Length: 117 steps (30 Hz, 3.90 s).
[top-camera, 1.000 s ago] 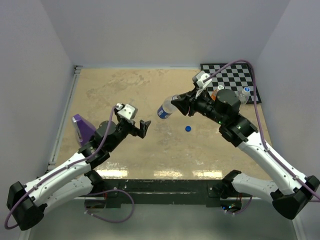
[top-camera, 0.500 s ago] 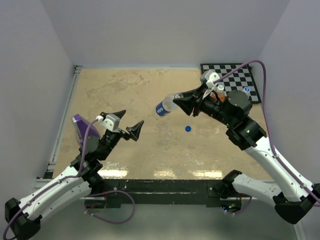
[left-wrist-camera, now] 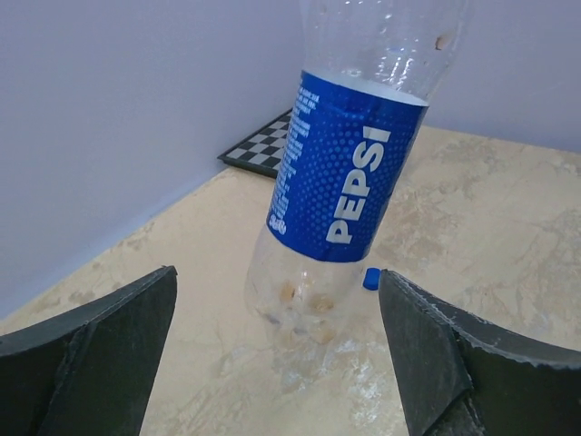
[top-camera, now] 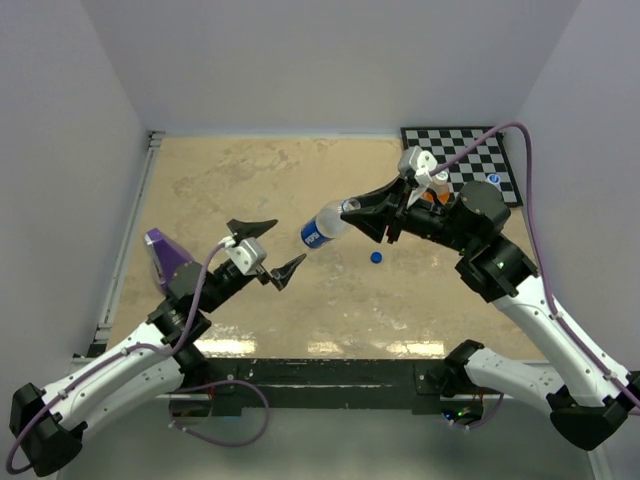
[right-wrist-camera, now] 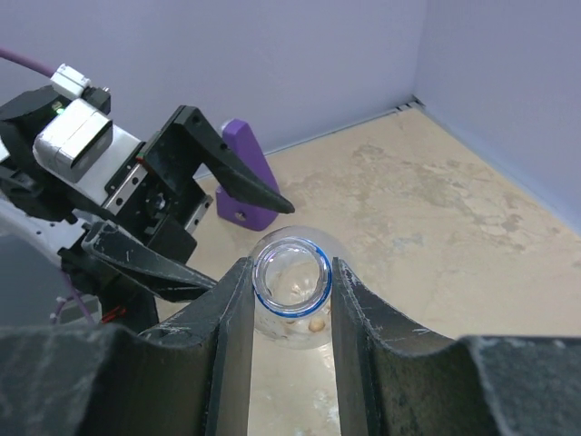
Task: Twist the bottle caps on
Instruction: Pick up the plastic bottle at the center of the board, then screw the bottle cap onto the plastic bottle.
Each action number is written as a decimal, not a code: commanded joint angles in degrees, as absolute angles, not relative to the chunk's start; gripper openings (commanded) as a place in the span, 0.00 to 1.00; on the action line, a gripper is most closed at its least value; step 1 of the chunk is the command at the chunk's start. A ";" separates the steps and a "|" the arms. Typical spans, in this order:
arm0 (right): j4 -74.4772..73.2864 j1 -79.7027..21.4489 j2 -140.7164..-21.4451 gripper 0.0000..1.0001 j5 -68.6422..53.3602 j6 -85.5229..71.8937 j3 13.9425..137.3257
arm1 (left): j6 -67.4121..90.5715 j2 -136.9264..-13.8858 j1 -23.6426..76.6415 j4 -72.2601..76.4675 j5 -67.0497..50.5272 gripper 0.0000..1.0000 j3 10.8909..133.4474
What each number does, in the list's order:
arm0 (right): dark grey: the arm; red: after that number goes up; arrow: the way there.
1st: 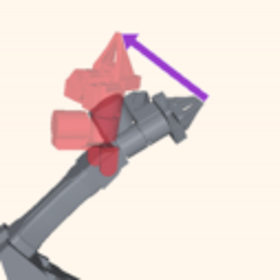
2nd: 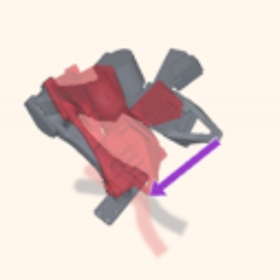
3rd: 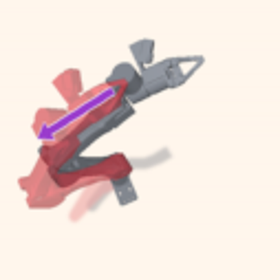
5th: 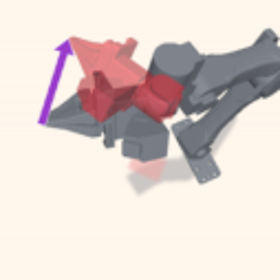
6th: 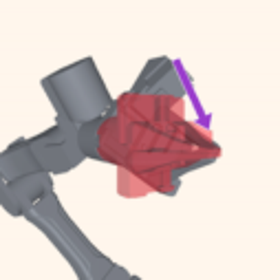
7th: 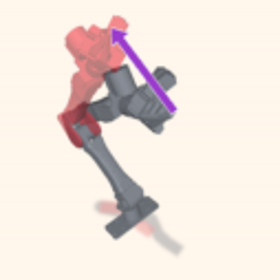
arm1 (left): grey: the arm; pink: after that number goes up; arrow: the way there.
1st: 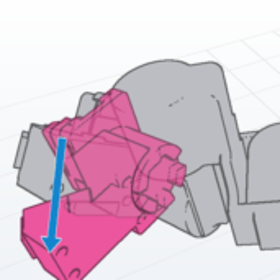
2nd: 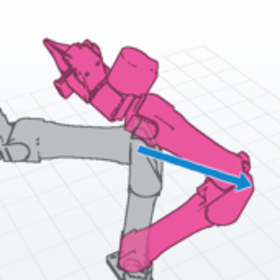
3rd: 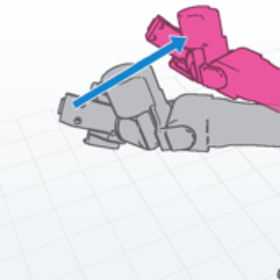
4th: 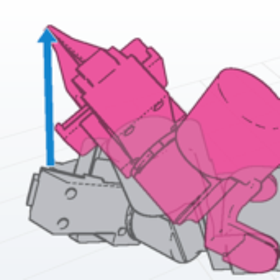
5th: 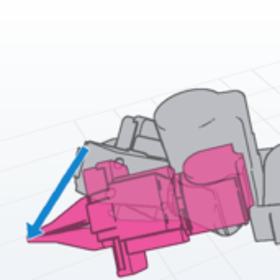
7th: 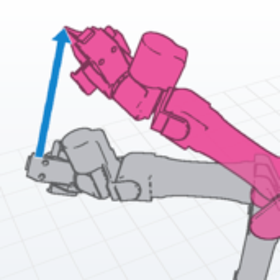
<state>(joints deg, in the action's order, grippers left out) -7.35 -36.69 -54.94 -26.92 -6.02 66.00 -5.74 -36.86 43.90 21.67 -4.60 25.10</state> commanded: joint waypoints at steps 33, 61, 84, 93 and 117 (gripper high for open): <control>-7.10 -36.47 -59.41 0.00 -43.77 -5.81 70.21 | -12.22 -51.06 43.51 25.58 -27.07 0.83 34.80; -9.67 -36.47 -58.89 0.00 -44.65 -4.04 73.30 | -8.53 -52.73 43.33 27.15 -26.72 0.78 33.05; -9.14 -36.47 -58.45 0.60 -42.63 -5.27 71.63 | -5.80 -50.45 42.98 25.84 -23.21 0.59 33.49; -9.85 -36.47 -54.24 0.98 -22.54 -9.92 70.05 | -3.43 -45.10 42.98 19.79 -15.31 0.54 31.82; -25.66 -29.71 -90.34 0.95 9.49 -13.19 62.93 | -8.70 -28.04 42.80 3.96 -3.69 0.51 28.48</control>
<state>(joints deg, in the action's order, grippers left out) -26.26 -30.26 -87.59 5.96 -12.69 61.80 -7.42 -28.49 43.13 3.40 -3.81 28.36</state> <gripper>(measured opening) 0.970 0.519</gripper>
